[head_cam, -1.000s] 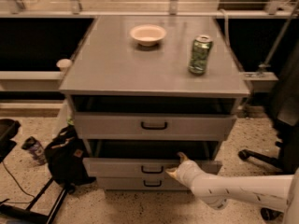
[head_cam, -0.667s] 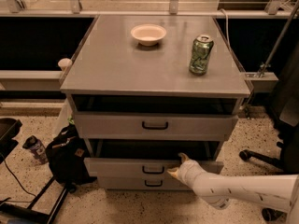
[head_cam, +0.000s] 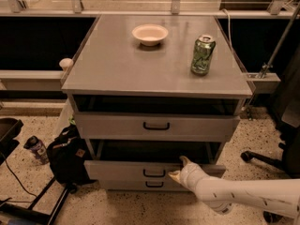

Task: Open middle drawer

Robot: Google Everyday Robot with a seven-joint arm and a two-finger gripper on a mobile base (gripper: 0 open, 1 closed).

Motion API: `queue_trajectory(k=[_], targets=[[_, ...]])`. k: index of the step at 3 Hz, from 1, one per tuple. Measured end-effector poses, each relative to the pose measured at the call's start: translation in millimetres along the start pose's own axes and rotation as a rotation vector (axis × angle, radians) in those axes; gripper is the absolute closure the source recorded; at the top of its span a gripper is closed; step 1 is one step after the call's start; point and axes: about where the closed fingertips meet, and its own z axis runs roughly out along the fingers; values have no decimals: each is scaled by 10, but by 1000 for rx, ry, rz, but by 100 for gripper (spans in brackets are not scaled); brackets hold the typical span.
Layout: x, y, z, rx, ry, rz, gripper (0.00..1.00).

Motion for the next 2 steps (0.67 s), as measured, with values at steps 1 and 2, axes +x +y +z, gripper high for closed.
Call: queue_trajectory(k=[1, 2], targets=[[46, 113, -53, -9, -4, 21, 100], [16, 94, -80, -9, -4, 21, 100]])
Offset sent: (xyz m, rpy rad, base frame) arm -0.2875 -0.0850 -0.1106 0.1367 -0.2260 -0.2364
